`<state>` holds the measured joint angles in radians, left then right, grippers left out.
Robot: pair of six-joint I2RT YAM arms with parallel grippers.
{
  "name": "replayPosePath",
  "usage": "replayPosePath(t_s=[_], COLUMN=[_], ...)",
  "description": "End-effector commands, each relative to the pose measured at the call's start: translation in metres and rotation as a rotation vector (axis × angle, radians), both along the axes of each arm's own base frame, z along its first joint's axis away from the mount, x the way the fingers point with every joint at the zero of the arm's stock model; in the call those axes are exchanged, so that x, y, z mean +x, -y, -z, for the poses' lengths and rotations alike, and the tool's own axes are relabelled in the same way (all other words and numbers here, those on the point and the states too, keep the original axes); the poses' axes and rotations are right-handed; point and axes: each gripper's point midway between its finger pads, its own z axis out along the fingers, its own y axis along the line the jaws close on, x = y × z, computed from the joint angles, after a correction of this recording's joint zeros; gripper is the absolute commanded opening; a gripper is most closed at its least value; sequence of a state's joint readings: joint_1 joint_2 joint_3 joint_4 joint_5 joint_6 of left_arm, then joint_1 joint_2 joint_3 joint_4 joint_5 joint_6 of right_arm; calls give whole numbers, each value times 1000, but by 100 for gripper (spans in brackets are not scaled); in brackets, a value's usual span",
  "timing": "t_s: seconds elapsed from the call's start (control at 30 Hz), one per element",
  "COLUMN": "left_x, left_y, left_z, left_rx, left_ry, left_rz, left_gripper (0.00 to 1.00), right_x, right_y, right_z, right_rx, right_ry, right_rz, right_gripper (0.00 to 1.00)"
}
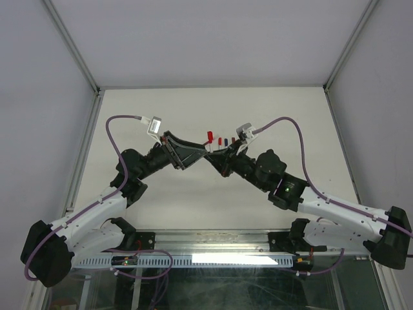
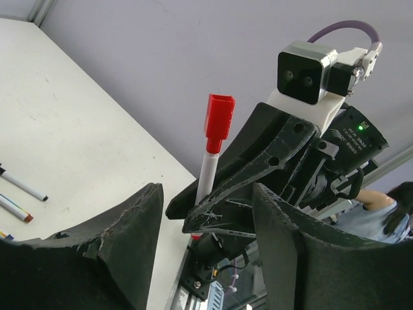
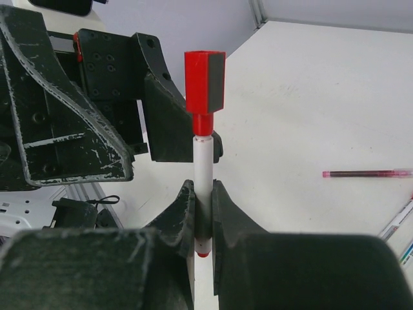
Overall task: Insert the pens into the pen caps
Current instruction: Insert the pen cap onto the pen.
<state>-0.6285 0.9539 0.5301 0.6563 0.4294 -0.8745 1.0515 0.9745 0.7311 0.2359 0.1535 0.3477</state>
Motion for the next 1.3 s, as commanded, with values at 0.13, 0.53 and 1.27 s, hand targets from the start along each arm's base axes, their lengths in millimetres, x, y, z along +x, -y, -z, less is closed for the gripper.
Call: replayPosePath(t_s=[0.13,0.53,1.27], left_x=[1,3,14], left_y=[-6,-5,1], left_z=[-27,-44,-31], left_rx=[-26,-42,-21], left_ry=[83,121,73], left_rz=[-46,-50,-59], left_gripper=[64,71,67], right_x=[-11,-5,0], right_y=[2,-9,-18], right_z=[-24,-3,3], right_rx=[87,23,-12], right_ry=[8,-30,-51], right_rz=[-43,-42,-40], right_gripper=[0,0,0])
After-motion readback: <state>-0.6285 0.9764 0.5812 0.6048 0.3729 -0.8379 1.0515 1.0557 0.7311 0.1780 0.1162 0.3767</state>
